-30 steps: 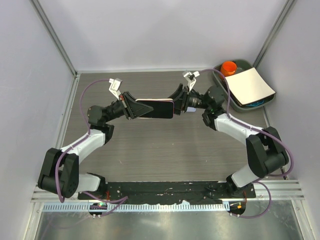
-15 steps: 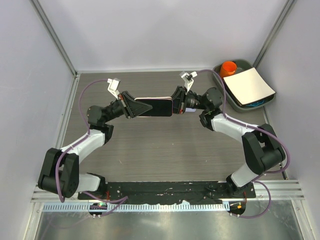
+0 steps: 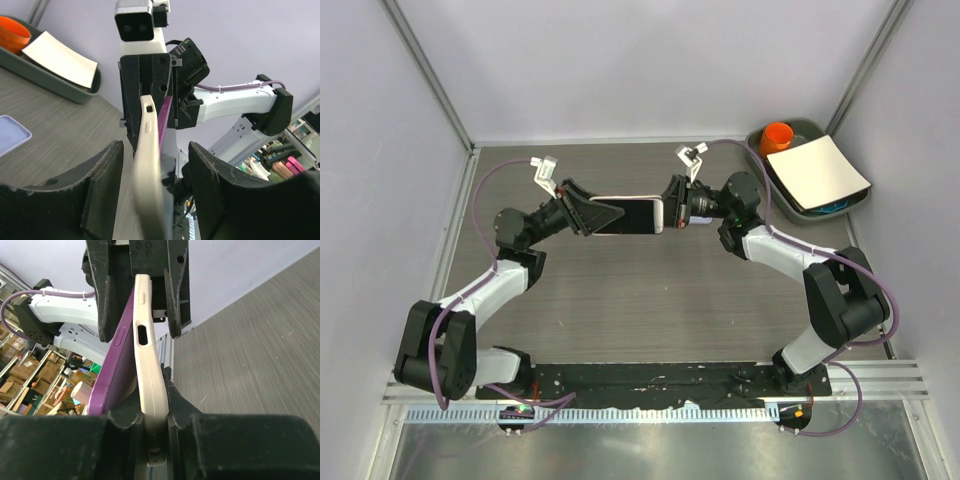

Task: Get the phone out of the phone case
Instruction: Remove the phone case from the phone.

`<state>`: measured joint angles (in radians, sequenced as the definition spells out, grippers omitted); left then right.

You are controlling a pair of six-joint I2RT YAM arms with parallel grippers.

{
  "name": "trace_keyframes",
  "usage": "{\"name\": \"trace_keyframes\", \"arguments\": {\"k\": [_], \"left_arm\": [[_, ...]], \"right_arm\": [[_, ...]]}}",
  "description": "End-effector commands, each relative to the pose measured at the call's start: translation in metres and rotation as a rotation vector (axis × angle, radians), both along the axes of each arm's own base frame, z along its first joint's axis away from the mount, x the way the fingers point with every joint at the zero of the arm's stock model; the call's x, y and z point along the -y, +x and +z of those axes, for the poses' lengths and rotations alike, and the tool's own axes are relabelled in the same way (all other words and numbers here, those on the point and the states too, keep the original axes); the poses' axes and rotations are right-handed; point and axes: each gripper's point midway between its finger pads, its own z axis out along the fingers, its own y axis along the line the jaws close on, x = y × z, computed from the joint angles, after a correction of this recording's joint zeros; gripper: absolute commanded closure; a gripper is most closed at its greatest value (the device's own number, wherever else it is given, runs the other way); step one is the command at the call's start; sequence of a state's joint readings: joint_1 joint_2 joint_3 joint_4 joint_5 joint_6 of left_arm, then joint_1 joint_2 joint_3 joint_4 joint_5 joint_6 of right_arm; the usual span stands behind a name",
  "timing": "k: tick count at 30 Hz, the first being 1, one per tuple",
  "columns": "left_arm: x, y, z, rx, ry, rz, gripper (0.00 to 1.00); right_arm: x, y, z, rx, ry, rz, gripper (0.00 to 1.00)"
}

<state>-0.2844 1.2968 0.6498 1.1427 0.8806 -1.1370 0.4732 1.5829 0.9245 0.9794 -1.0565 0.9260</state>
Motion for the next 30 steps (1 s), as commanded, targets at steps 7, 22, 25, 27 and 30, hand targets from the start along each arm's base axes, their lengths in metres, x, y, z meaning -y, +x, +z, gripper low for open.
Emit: {"name": "trace_keyframes", "arguments": {"k": [7,22,25,27,30], "left_arm": [[-0.008,0.016,0.023,0.149,0.064,0.098,0.18],[-0.014,0.04,-0.03,0.348,0.593,0.169,0.0],[-0.016,0.039,-0.047,0.405,0.698,0.176,0.0],[-0.014,0.035,-0.062,0.458,0.773,0.149,0.0],[-0.005,0.024,-0.081,0.526,0.853,0.093,0.0]], "right_arm": [[-0.001,0.005,0.001,-0.019,-0.076,0.021,0.99],[-0.016,0.042,-0.072,-0.268,-0.263,-0.014,0.99],[-0.02,0.045,-0.086,-0.318,-0.289,-0.013,0.99],[-0.021,0.048,-0.099,-0.35,-0.32,-0.034,0.99],[-0.021,0.05,-0.116,-0.37,-0.361,-0.054,0.99]]}}
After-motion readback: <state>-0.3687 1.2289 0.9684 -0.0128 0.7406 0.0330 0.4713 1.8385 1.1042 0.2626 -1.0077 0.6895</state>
